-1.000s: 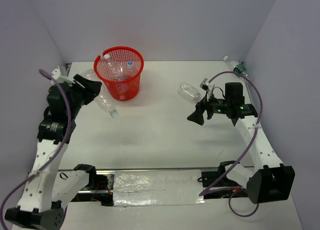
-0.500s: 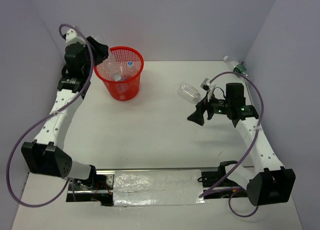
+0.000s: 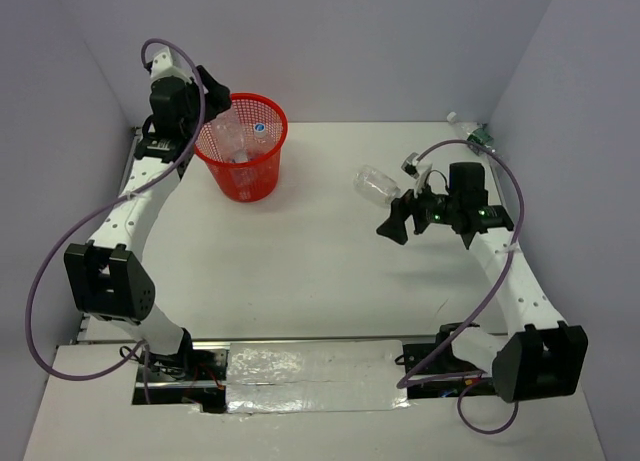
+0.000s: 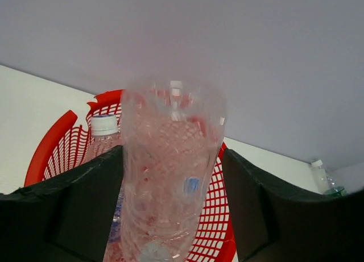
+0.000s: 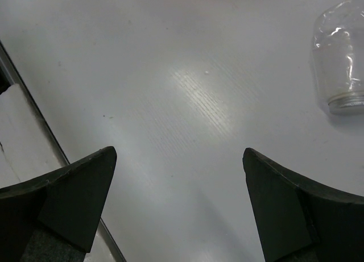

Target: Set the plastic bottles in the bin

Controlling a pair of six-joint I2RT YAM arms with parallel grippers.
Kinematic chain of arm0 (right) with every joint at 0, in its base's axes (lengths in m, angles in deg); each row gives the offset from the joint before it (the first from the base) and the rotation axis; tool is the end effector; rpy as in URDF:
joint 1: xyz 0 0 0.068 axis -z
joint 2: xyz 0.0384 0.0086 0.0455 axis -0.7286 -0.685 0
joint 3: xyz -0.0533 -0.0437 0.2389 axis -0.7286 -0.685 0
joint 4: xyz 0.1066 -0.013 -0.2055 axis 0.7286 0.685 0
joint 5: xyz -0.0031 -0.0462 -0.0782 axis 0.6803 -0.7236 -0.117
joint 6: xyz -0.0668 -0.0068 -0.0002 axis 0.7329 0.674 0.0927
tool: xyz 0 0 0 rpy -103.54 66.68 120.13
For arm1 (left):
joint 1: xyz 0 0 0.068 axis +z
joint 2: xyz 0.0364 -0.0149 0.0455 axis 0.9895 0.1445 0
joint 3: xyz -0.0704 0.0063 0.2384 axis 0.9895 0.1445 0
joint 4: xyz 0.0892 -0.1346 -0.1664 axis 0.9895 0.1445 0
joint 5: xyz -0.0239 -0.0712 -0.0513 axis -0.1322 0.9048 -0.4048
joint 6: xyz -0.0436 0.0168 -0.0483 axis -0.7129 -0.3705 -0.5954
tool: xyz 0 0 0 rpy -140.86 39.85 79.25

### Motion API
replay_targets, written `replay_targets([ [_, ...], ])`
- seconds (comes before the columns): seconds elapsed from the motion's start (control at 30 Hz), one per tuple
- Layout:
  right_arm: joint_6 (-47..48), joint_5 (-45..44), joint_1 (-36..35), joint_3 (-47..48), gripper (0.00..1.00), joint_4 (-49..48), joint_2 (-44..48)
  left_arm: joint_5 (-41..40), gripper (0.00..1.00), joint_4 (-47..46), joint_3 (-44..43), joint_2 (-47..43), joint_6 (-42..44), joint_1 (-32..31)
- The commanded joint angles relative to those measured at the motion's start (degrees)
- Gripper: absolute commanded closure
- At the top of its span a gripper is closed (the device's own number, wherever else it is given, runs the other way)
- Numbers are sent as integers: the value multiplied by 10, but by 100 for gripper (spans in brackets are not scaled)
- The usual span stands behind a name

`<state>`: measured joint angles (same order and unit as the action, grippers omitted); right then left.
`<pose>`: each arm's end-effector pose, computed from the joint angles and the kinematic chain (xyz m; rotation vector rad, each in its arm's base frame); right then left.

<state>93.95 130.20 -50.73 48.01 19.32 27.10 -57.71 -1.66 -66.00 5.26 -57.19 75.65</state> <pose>0.2079 0.0527 0.2779 -0.8265 1.9660 0.7381 0.3677 -0.0311 0.3902 -0.5149 1.5697 -0.4229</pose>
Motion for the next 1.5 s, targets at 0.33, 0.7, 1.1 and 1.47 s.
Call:
replay_targets([
  [0.33,-12,-172,-2,257,0,31,-293,36,1,36,31,-120,46,2],
  [0.7,48,-218,-12,399,0,73,-487,133,1,118,263,-387,22,5],
  [1.1,131,-224,-34,493,0,119,-613,142,1,206,466,-673,-104,5],
  [1.47,145,-297,-63,442,32,69,-620,178,1,179,521,-669,-177,5],
])
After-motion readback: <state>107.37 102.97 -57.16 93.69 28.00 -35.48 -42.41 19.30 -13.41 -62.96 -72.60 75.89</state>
